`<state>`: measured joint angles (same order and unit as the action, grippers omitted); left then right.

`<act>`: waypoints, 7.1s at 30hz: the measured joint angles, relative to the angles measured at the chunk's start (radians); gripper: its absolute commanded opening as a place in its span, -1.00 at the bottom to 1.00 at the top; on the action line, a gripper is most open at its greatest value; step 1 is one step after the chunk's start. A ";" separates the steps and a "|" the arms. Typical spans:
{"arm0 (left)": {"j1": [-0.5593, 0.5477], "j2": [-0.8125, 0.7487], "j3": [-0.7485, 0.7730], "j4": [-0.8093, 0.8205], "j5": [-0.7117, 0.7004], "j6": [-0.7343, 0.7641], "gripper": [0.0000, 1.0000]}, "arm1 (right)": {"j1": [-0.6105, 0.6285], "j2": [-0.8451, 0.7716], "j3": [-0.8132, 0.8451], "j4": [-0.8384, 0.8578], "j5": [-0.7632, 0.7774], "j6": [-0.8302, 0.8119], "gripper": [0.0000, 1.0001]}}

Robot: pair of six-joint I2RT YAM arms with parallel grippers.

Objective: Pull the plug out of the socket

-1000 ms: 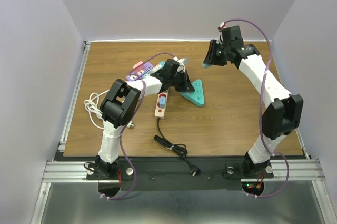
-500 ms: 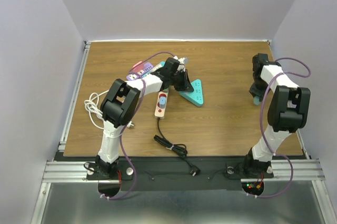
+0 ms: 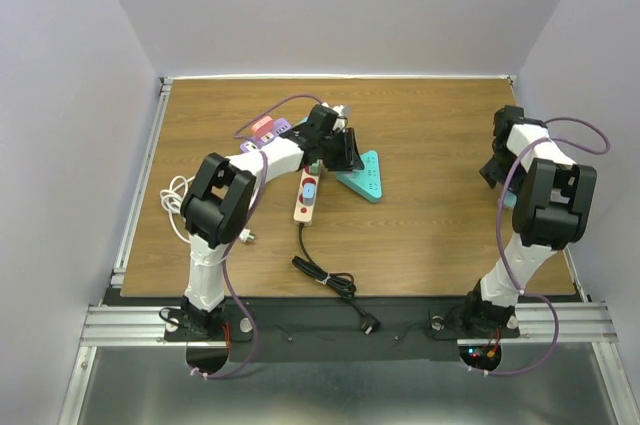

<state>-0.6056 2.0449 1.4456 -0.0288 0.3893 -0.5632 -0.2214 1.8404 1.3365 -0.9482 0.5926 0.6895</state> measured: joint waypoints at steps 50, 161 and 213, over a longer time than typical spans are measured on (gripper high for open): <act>-0.126 -0.115 -0.307 0.192 -0.362 -0.763 0.60 | 0.189 -0.133 0.002 0.336 -0.995 -0.109 1.00; 0.589 -0.826 -0.520 -0.067 -0.244 -0.166 0.69 | 0.878 0.419 0.668 0.206 -0.651 -0.102 0.49; 0.064 -0.106 -0.212 0.230 0.174 -0.051 0.04 | 0.600 0.122 0.249 0.130 -0.534 -0.415 -0.14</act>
<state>-0.5415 1.9392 1.2339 0.2008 0.5629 -0.6147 0.3790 1.9625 1.5860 -0.8181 0.0589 0.2741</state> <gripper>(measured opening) 0.534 0.385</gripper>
